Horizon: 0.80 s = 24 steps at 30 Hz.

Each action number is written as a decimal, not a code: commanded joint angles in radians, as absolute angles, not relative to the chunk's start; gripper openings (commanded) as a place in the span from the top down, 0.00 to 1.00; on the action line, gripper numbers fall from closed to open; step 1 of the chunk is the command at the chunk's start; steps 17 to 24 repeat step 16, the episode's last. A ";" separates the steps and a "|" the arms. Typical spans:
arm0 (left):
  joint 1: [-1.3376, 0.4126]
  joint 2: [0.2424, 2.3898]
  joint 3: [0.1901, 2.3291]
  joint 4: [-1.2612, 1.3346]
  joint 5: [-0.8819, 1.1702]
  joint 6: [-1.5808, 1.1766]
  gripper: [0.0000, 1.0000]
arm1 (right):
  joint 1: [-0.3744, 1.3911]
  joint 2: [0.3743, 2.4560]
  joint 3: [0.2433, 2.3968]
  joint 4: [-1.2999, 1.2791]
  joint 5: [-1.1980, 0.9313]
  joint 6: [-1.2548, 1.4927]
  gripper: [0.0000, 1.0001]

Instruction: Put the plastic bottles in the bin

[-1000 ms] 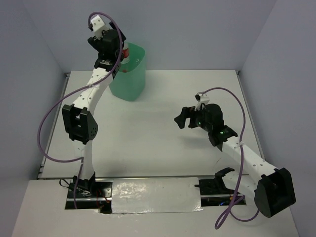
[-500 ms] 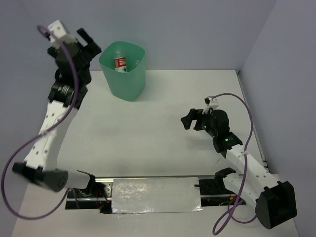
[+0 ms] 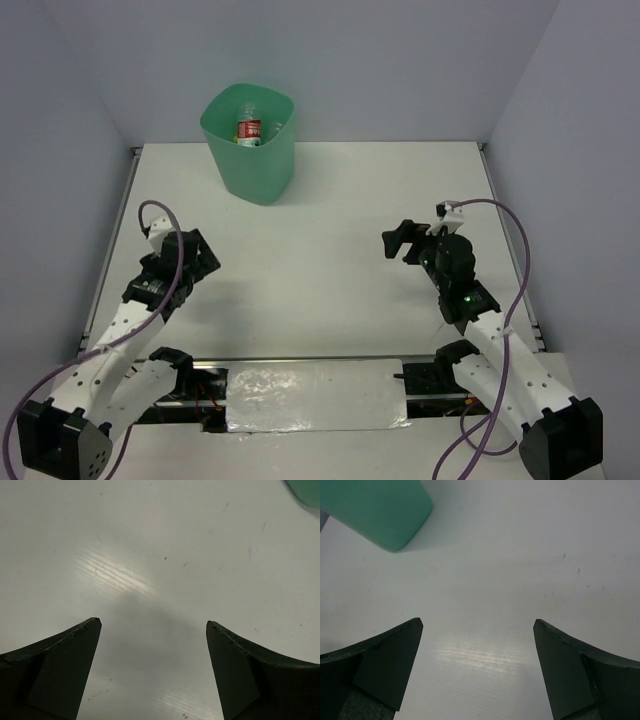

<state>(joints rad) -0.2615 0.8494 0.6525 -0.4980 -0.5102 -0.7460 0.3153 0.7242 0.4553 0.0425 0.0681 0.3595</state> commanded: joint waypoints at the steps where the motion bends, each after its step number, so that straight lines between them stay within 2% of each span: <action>1: -0.258 0.766 0.689 -0.442 -0.491 -0.799 0.01 | 0.310 0.729 0.456 0.097 0.081 0.396 0.00; 7: -0.258 0.761 0.692 -0.445 -0.500 -0.802 0.01 | 0.308 0.742 0.473 0.066 0.144 0.427 0.00; 24: -0.258 0.802 0.701 -0.460 -0.522 -0.807 0.01 | 0.308 0.758 0.453 0.110 0.107 0.402 0.00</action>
